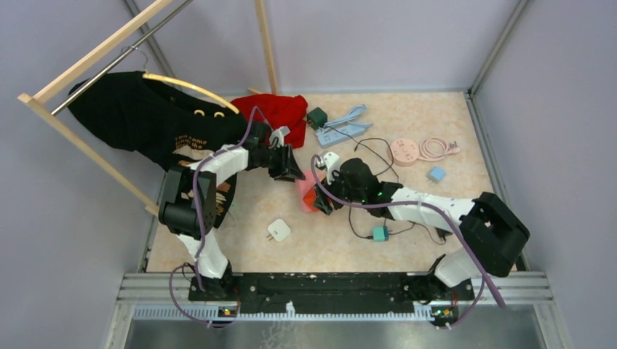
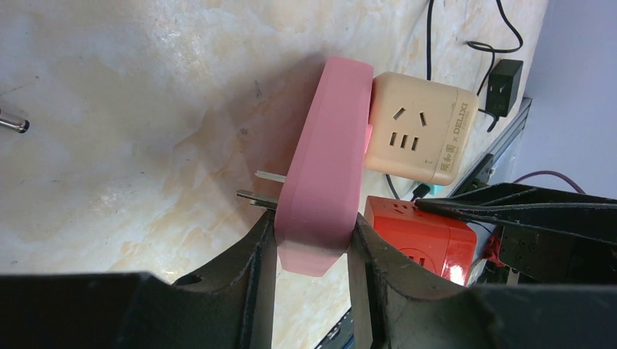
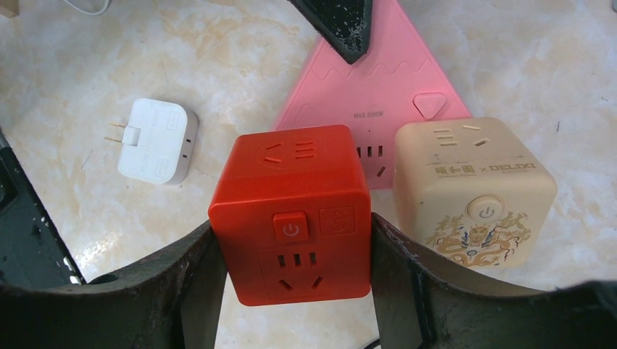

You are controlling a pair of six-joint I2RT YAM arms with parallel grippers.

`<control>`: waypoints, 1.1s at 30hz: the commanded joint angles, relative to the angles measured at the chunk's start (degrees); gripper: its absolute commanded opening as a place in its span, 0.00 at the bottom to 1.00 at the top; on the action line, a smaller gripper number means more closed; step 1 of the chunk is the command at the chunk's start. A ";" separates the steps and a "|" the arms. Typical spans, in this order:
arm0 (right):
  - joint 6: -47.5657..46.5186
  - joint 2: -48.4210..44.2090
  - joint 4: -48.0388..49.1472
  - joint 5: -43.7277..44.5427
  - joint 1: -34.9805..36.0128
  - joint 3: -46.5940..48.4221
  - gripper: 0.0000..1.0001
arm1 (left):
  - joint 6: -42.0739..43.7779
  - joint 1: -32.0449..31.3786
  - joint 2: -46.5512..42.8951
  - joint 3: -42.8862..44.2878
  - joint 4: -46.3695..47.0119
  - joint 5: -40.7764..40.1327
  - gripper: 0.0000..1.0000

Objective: Insert the plug
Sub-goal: Insert the plug into the socket.

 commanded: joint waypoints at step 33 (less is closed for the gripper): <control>-4.89 6.83 0.71 9.83 3.61 4.68 0.00 | -2.12 0.15 2.61 -1.93 1.53 7.35 0.00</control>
